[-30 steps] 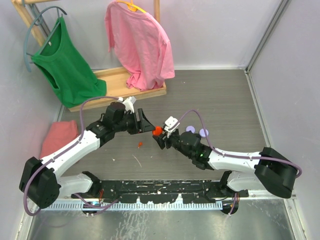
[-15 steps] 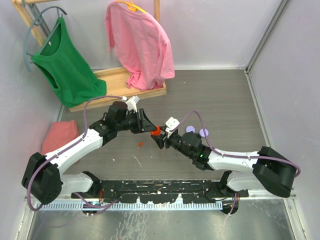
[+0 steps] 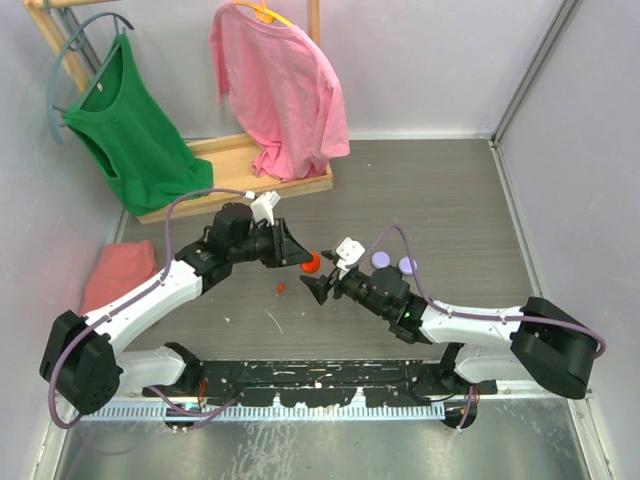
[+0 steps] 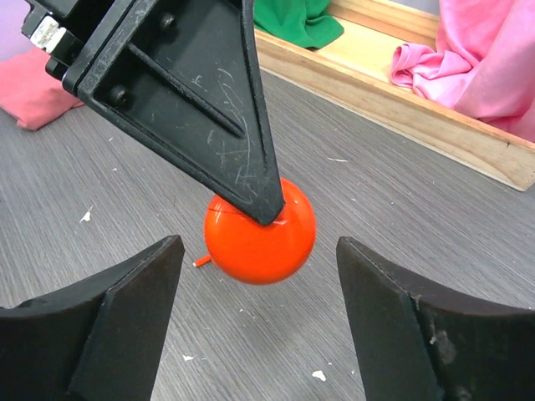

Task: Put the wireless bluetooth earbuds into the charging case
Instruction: Pick up the charging case at the center of the board.

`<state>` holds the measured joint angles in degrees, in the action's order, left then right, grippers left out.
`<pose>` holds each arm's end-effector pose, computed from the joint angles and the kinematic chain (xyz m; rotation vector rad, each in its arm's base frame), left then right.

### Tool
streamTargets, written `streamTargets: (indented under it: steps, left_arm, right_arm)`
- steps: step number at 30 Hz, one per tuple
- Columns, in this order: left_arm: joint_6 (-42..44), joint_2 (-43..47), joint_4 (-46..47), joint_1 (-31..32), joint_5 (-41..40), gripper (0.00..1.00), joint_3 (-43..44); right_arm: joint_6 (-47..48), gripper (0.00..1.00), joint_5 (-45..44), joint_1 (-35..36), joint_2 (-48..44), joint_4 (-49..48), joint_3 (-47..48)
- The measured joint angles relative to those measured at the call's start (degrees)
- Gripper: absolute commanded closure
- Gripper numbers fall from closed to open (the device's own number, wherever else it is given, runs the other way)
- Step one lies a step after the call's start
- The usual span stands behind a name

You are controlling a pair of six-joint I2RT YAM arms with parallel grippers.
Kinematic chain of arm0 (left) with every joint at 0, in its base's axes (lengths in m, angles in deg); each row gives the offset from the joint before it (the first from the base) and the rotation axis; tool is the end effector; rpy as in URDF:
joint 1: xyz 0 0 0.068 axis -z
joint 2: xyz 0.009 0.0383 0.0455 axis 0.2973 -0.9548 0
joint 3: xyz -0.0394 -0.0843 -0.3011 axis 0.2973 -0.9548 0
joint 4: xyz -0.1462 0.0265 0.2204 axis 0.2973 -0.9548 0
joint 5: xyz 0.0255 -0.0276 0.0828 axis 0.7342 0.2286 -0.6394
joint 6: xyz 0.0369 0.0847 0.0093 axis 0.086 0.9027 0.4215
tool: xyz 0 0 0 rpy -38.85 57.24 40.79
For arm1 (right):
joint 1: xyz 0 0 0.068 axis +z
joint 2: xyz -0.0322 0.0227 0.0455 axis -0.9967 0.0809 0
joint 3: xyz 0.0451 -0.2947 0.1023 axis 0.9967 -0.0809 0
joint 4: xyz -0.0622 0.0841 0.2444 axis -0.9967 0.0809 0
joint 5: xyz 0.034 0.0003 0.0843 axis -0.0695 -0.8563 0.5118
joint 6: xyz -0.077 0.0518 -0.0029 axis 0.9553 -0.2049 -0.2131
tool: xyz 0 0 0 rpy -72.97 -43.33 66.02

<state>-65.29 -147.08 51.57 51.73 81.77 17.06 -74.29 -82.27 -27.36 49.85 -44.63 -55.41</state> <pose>0.2228 -0.1956 0.2887 0.1475 2.2627 -1.2247 0.1582 0.2350 0.2570 -0.7357 1.4612 0.6657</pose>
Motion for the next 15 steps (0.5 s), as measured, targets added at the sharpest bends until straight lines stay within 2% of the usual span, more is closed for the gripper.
streamTargets:
  steps: [3, 7, 15]
  left_arm:
    - [2.7, 1.2, -1.1, 0.0, -0.4, 0.93, 0.0]
    - [6.5, 2.9, -2.4, 0.0, -0.9, 0.93, 0.3]
    - [13.7, 5.1, -3.2, 0.0, -0.1, 0.93, 1.9]
  right_arm:
    - [0.2, 0.11, 1.2, -0.2, -2.7, 0.5, -1.3]
    - [-0.1, 0.09, 4.9, -2.1, -7.3, 1.6, -2.3]
    - [-6.0, 0.09, 23.5, -15.1, -12.8, 3.6, -2.7]
